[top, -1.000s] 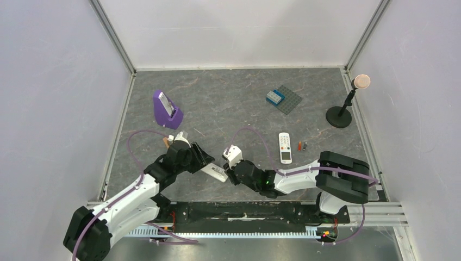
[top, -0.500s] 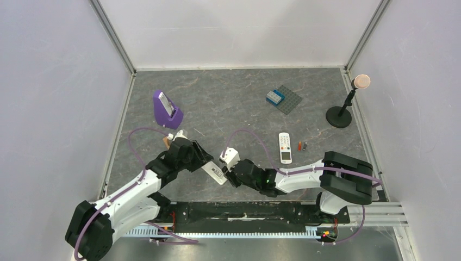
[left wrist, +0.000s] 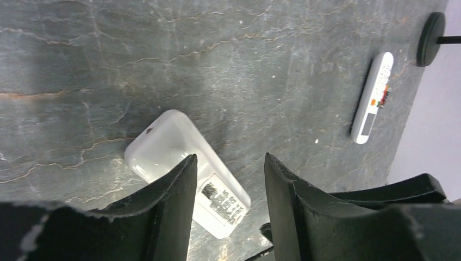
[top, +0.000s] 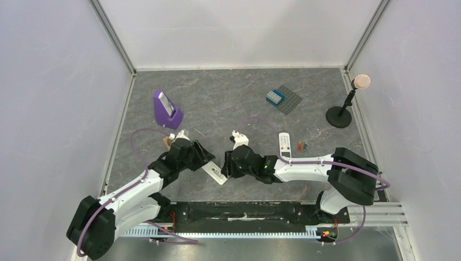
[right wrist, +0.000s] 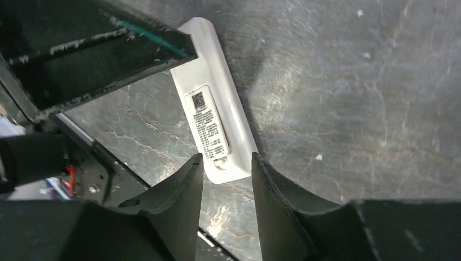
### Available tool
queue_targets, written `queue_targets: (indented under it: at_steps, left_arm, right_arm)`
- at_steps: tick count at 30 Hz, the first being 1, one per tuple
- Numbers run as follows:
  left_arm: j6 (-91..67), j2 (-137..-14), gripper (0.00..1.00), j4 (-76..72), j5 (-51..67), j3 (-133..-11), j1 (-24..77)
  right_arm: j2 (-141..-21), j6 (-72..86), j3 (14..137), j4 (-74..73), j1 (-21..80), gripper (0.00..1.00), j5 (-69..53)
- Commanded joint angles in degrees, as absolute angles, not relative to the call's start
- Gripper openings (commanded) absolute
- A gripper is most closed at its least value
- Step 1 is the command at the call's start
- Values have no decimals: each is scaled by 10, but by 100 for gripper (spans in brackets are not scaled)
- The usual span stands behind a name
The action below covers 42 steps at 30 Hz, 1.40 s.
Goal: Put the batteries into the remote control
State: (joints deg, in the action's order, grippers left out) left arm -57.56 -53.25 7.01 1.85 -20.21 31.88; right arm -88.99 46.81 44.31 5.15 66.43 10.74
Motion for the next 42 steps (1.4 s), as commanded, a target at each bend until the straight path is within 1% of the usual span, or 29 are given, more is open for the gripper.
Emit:
queue_targets:
  at_steps: [1, 5, 8, 15, 19, 31, 34, 42]
  left_arm:
    - [-551, -543, 54, 29, 19, -179, 315]
    - [-548, -554, 54, 3, 22, -161, 314]
    - [-545, -561, 53, 3, 25, -153, 314]
    - [-538, -552, 52, 3, 29, -140, 314]
    - [-540, -541, 51, 3, 28, -133, 313]
    - [-541, -526, 50, 13, 29, -127, 313]
    - [-541, -522, 49, 17, 29, -126, 313]
    - [-542, -515, 49, 23, 30, -123, 313]
  right_arm:
    - [-875, 672, 464, 2, 655, 42, 40]
    - [-865, 756, 459, 15, 654, 43, 43]
    - [-870, 790, 461, 14, 654, 43, 43]
    - [-891, 828, 458, 20, 654, 39, 41]
    - [-905, 840, 456, 25, 653, 37, 31]
    - [-933, 850, 449, 52, 649, 37, 42]
    - [-935, 854, 444, 58, 646, 33, 49]
    - [-945, 826, 444, 96, 645, 28, 76]
